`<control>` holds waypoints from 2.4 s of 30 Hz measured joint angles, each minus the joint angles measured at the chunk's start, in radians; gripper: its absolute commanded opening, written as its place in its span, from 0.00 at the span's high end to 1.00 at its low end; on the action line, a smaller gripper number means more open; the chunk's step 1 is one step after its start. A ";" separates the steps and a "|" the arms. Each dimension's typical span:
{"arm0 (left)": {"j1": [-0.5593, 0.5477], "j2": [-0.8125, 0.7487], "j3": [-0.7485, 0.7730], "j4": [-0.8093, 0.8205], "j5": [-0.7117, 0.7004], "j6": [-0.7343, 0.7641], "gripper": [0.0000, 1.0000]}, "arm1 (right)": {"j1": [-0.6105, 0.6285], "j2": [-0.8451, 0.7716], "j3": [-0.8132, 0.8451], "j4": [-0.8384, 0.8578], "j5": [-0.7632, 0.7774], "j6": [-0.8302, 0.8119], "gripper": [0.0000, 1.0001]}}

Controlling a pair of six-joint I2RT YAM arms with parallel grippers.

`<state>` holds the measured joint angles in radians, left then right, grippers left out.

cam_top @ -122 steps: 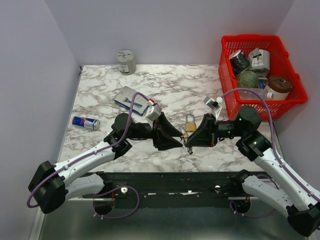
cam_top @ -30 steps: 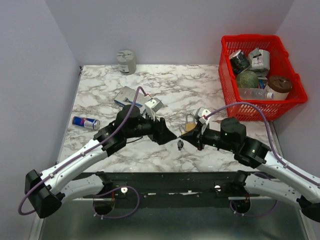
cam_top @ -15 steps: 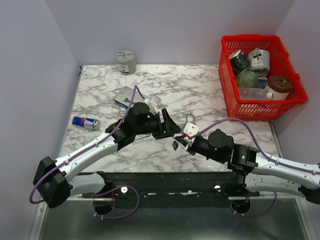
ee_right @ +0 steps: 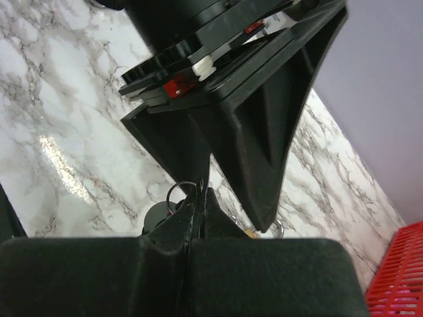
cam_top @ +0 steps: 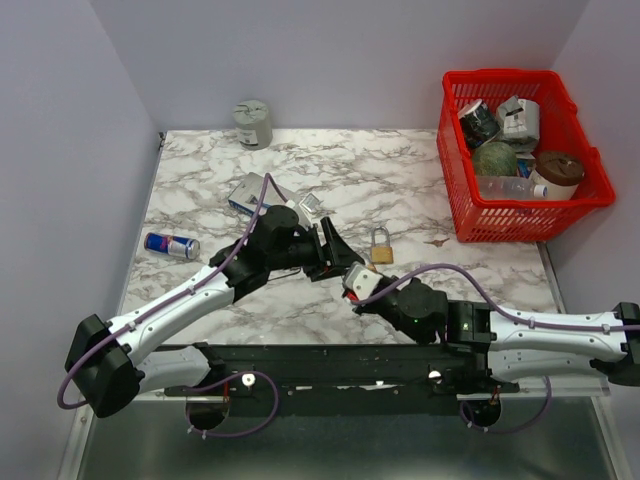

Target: Unlock with the key

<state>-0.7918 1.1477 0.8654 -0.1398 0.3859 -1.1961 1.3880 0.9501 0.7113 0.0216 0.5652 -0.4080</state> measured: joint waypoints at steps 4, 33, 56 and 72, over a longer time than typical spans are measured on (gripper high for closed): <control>0.000 0.000 -0.003 -0.027 -0.002 0.005 0.26 | 0.008 -0.010 0.000 0.019 0.026 -0.014 0.99; 0.000 -0.019 -0.051 -0.019 -0.007 -0.045 0.53 | 0.069 0.068 -0.063 0.155 0.101 -0.088 0.99; 0.001 -0.062 -0.125 0.009 -0.039 -0.100 0.86 | 0.122 0.113 -0.075 0.179 0.138 -0.111 0.99; 0.003 -0.114 -0.176 0.068 -0.071 -0.095 1.00 | 0.141 0.134 -0.079 0.203 0.183 -0.090 0.39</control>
<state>-0.7887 1.0336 0.6891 -0.0719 0.3149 -1.2907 1.5288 1.0843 0.6319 0.2241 0.7479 -0.4980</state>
